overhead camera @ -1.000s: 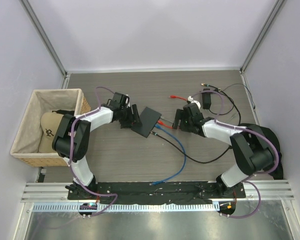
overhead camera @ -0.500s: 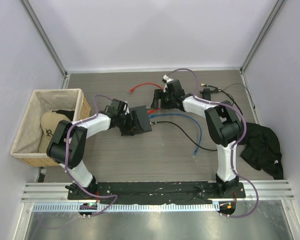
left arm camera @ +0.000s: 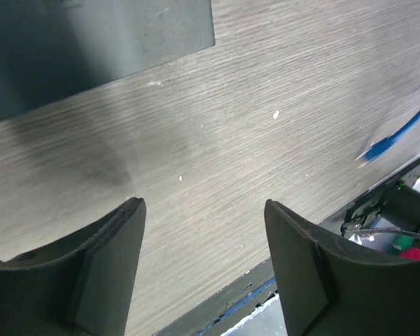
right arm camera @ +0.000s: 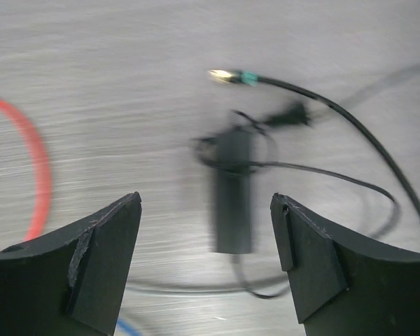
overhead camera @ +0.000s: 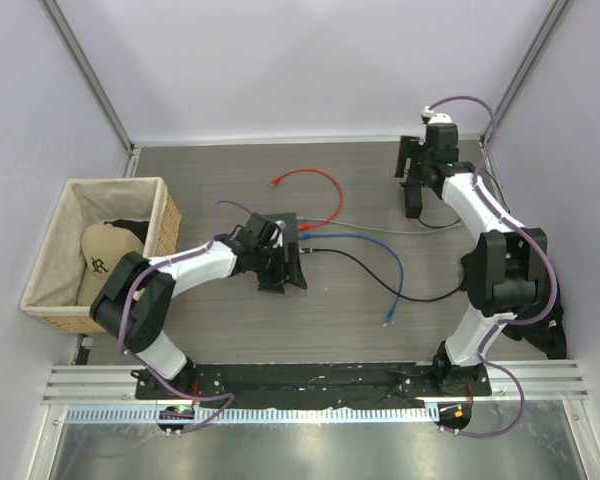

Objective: Insert the plug into the switch port

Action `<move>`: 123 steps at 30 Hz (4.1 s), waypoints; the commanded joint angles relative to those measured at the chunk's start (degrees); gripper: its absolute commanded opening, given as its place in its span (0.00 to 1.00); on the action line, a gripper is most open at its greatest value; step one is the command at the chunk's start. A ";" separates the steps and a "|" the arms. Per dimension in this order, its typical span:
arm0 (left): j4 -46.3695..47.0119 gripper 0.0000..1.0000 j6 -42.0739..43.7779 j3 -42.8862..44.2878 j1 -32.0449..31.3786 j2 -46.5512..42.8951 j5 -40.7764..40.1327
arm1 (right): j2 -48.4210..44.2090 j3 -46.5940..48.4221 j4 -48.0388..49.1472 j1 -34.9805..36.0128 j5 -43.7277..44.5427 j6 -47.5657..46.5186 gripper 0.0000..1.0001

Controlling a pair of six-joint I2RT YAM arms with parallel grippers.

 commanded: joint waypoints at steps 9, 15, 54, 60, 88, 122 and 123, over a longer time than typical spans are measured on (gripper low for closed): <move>-7.64 0.81 5.78 1.14 0.57 -16.41 -17.07 | 12.14 2.35 -1.54 -4.72 -3.03 -0.95 0.82; -8.43 0.81 6.48 1.31 0.66 -18.17 -18.93 | 14.17 2.88 -1.45 -4.64 -3.92 -1.47 0.60; -21.87 0.83 10.71 9.49 3.65 -49.56 -52.24 | -4.74 -13.11 18.23 53.28 -25.37 0.73 0.01; -21.62 0.83 7.02 4.74 3.74 -48.23 -48.64 | 1.41 -15.40 14.99 53.90 -23.96 -4.63 0.01; -9.40 0.84 4.20 -2.47 9.98 -31.46 -27.82 | -11.84 -15.66 -10.24 51.29 -9.91 -6.86 0.85; -2.63 0.85 -7.93 32.43 -5.67 17.79 -12.23 | -43.48 -40.36 0.92 18.04 3.46 11.89 1.00; -3.15 0.85 -7.58 31.55 -5.67 16.73 -14.77 | -43.93 -40.45 0.84 17.95 3.29 11.36 1.00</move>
